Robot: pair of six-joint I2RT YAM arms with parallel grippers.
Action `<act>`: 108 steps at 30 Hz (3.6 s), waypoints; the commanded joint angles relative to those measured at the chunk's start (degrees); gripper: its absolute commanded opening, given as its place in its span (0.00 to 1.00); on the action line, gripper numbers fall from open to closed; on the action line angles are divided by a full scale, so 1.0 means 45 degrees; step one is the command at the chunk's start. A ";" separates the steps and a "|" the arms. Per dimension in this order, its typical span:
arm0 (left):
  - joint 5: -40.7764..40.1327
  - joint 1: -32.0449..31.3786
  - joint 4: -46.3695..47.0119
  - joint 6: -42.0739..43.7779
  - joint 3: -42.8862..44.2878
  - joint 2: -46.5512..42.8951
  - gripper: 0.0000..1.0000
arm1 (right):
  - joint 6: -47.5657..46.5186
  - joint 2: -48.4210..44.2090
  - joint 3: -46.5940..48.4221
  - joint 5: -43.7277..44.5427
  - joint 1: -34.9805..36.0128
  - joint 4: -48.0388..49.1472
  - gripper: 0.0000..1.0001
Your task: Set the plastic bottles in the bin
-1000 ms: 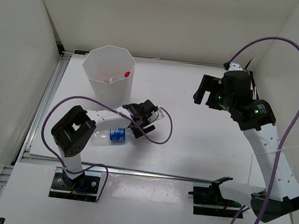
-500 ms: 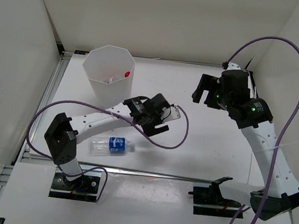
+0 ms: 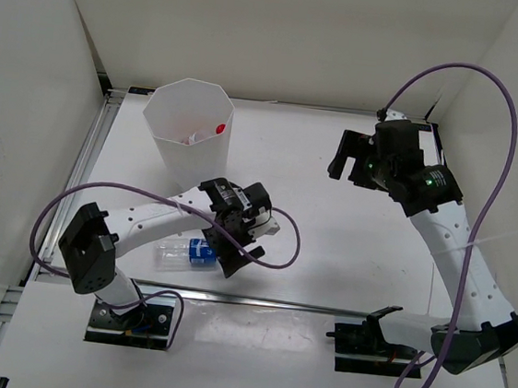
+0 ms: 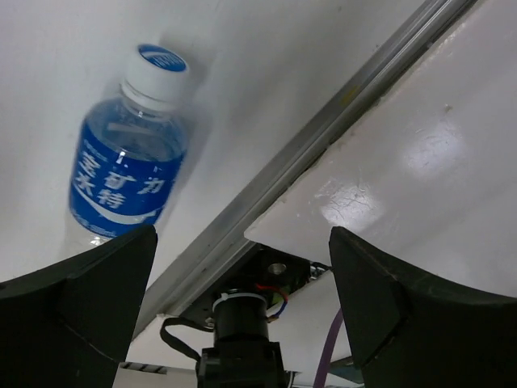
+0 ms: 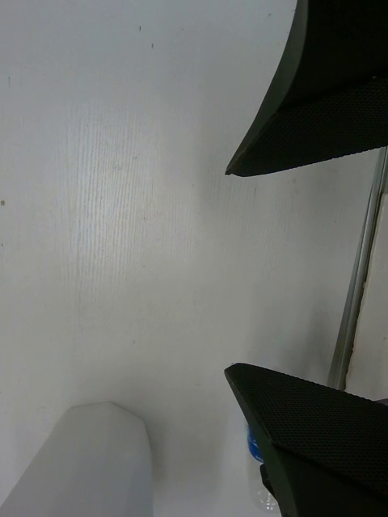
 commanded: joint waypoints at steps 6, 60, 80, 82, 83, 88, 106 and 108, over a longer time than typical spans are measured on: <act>-0.0664 0.0259 0.0370 -0.0830 -0.0277 0.0261 1.00 | 0.0042 -0.0047 0.0015 -0.0112 0.0004 0.0426 1.00; -0.7464 0.2155 0.6561 0.2569 -0.0942 0.2333 0.96 | -0.0075 -0.0045 0.0269 -0.0601 0.0004 0.0075 1.00; -0.7971 0.2780 0.6561 0.1594 -0.2095 0.1886 0.93 | -0.0075 0.0071 0.0269 -0.0718 0.0004 0.0075 1.00; -0.8244 0.2780 0.6561 0.1437 -0.2095 0.1749 0.93 | -0.0075 0.0071 0.0269 -0.0718 0.0004 0.0075 1.00; -0.8245 0.2780 0.6561 0.1262 -0.2250 0.1747 0.93 | -0.0075 0.0071 0.0269 -0.0718 0.0004 0.0075 1.00; -0.7446 0.3014 0.6561 0.0773 -0.2621 0.1747 0.90 | -0.0075 0.0188 0.0269 -0.0718 0.0004 0.0075 1.00; -0.4047 0.1845 0.5235 -0.0302 -0.0170 0.2060 0.16 | -0.0075 0.0305 0.0386 -0.0718 0.0004 0.0075 1.00; -0.3929 0.1105 0.4651 -0.0166 0.0810 0.2060 0.14 | -0.0075 0.0422 0.0386 -0.0601 0.0004 0.0075 1.00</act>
